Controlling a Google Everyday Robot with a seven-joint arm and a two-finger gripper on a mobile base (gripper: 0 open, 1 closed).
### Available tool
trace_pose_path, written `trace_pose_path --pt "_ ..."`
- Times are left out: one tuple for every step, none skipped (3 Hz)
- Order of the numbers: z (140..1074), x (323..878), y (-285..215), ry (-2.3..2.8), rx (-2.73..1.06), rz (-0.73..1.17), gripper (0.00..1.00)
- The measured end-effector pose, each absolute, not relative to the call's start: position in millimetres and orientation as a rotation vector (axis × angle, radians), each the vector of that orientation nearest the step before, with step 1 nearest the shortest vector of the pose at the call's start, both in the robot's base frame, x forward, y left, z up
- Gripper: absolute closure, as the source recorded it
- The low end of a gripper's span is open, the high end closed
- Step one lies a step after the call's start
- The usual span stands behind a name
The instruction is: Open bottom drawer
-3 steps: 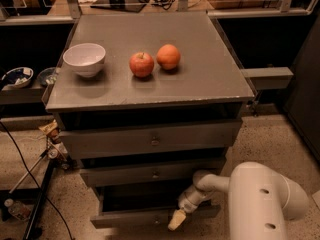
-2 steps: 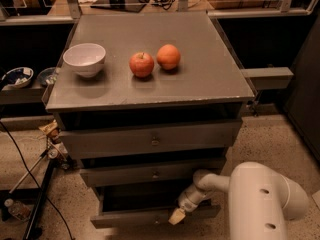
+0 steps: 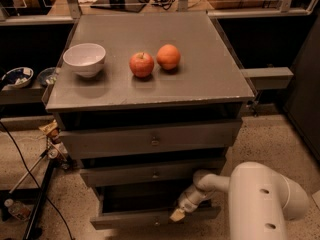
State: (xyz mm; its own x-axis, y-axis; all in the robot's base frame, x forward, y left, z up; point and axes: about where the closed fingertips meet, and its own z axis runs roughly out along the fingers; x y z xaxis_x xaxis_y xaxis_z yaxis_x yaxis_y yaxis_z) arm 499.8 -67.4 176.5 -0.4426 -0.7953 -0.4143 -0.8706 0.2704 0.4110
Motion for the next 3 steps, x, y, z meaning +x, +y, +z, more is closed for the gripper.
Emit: trace_pose_path --pt "176.4 498.5 -67.8 2.402 -1.580 0.915 1.00" --pt "176.8 500.6 -68.4 2.403 -1.580 0.915 1.00" --pt "181.5 501.4 -67.2 2.408 -1.556 0.928 1.00"
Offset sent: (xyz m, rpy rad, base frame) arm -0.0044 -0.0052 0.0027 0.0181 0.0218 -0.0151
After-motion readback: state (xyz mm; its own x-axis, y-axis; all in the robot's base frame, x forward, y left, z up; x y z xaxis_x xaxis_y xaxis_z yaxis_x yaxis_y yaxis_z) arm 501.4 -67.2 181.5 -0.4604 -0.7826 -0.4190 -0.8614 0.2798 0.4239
